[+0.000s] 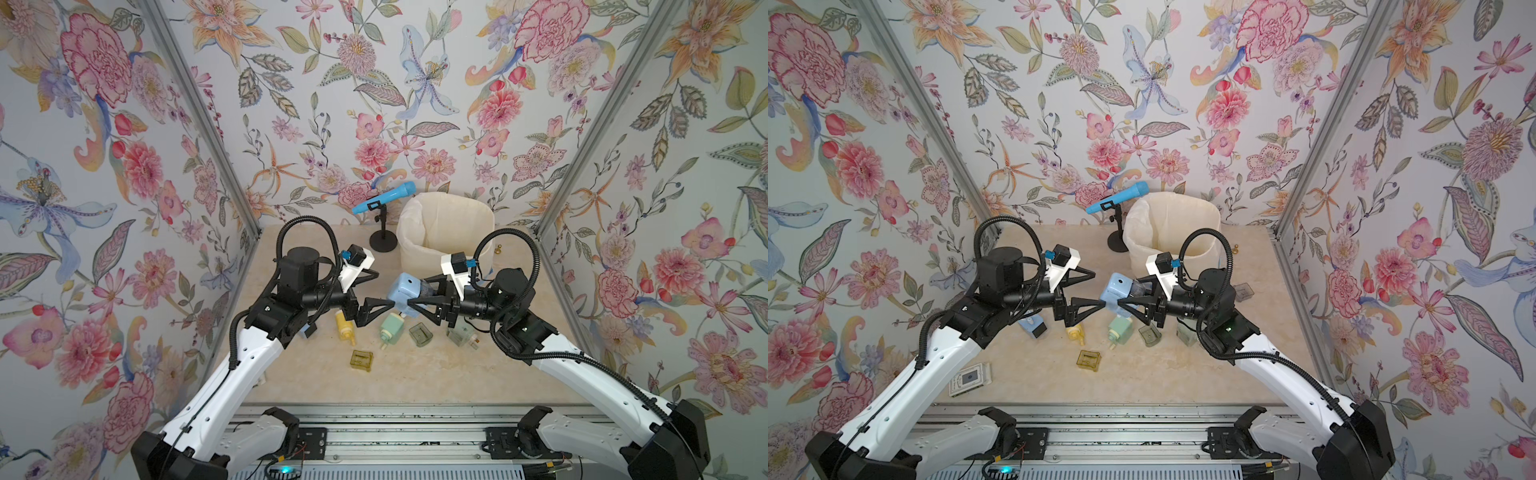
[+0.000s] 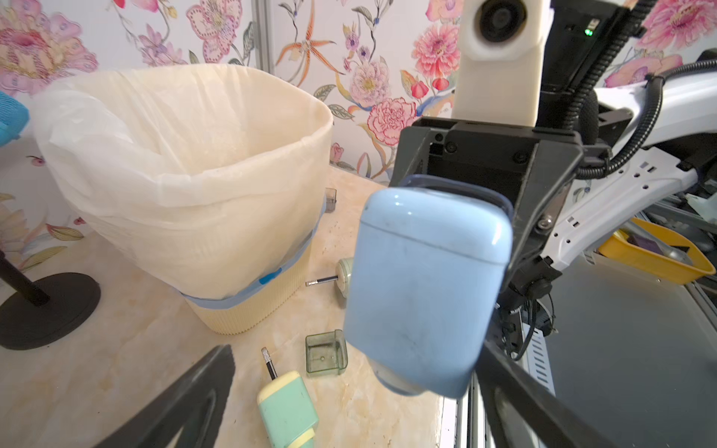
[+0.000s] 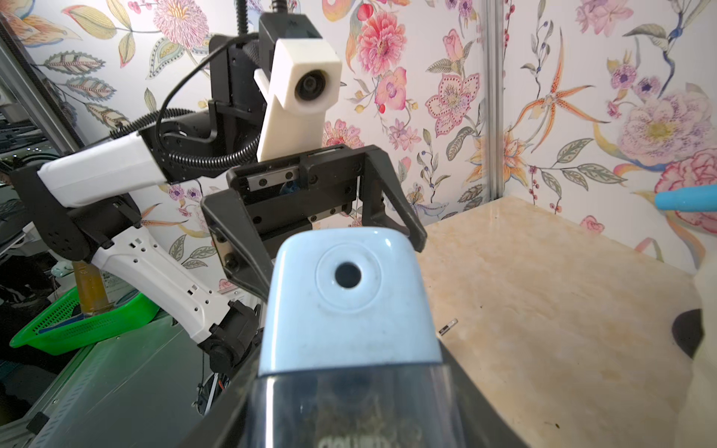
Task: Take out the pencil sharpener tray and clean the shavings
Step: Adjust the pencil sharpener.
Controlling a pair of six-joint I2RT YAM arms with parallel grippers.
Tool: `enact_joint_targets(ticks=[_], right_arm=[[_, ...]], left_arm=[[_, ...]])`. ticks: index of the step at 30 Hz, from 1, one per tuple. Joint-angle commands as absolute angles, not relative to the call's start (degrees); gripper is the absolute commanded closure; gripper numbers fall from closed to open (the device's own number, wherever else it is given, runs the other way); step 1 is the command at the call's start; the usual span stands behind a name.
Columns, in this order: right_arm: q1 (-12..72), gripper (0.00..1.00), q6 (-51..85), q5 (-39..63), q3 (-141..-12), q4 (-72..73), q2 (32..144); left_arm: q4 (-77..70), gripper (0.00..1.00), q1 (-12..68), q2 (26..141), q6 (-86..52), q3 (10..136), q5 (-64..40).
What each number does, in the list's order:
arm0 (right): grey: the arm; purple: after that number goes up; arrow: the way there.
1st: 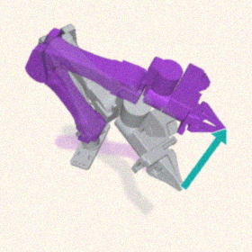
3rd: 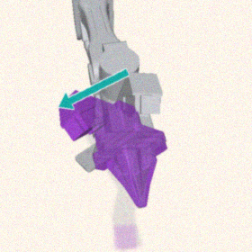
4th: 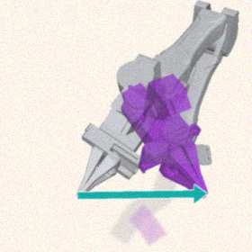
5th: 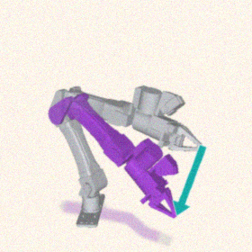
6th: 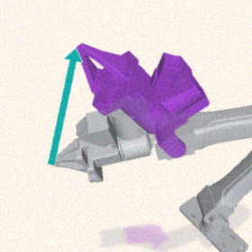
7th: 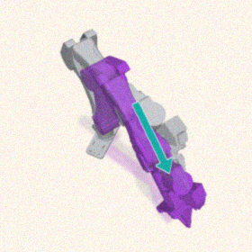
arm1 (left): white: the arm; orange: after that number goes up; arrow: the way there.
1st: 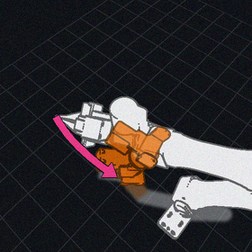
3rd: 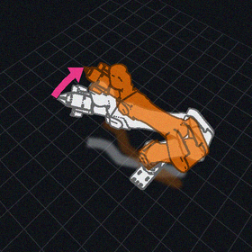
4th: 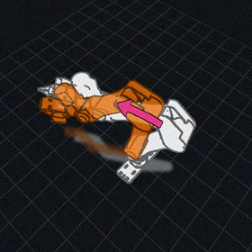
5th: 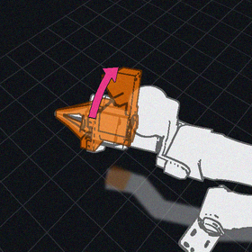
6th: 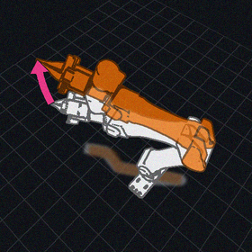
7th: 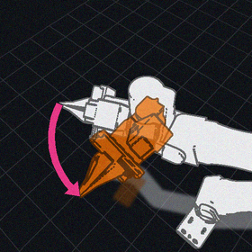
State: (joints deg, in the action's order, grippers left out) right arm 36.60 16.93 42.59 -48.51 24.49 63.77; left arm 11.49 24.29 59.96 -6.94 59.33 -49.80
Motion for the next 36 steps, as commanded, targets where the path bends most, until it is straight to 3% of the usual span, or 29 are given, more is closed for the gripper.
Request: enact_joint_targets(ticks=[1,5,17,27,31,36], right_arm=[[34.8,0.72,26.5,43.9,-47.4,44.1,63.9],[34.3,0.72,33.7,45.2,-48.5,53.5,67.2],[35.7,0.72,40.5,44.8,-50.6,65.0,73.7],[36.7,0.73,42.5,44.1,-51.8,69.4,78.0],[38.4,0.74,42.2,44.5,-52.2,69.1,78.8],[38.7,0.74,42.0,44.4,-52.0,69.5,78.8]], left_arm=[[-14.3,0.00,23.6,54.2,-19.0,49.5,-41.8],[-36.3,0.00,23.6,51.3,-30.0,38.3,-38.2],[-81.3,0.00,25.2,66.5,-51.0,34.1,-46.9],[-91.0,0.00,30.3,72.7,-52.1,35.1,-46.8],[-88.2,0.01,30.8,74.1,-51.3,37.0,-47.1],[-91.0,0.19,31.2,76.2,-53.0,38.0,-46.9]])
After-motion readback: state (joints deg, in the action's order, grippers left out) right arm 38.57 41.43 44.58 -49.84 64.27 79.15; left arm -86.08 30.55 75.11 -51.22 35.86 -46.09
